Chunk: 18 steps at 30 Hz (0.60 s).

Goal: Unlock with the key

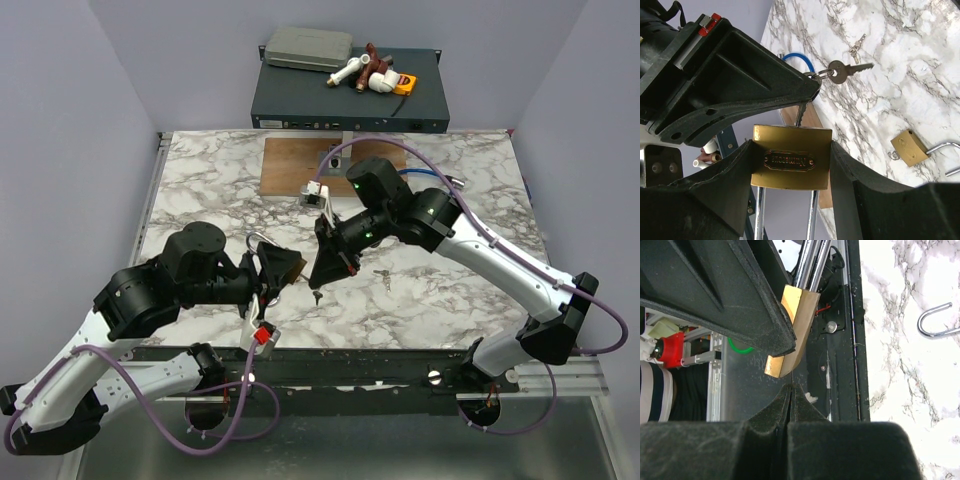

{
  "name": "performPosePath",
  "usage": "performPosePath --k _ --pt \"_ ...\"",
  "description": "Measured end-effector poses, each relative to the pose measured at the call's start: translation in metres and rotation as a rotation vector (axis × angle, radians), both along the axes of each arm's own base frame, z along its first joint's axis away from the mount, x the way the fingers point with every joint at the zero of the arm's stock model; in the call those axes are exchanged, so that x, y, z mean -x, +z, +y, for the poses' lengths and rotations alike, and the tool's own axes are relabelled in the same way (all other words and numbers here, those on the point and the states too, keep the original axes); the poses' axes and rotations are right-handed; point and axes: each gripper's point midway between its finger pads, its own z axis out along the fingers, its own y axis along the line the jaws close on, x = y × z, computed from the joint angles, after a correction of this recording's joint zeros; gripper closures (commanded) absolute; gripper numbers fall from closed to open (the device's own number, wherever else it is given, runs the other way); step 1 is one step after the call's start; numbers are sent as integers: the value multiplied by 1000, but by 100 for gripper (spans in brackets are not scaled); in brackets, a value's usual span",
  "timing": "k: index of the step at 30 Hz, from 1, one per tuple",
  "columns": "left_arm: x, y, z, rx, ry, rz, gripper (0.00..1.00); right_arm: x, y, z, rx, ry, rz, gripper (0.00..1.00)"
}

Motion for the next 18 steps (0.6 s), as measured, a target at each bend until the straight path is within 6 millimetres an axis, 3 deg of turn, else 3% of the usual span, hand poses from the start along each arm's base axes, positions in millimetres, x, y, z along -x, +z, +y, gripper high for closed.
performPosePath --k 18 --pt "4 -3 5 -21 -17 -20 100 0 1 2 3 4 1 99"
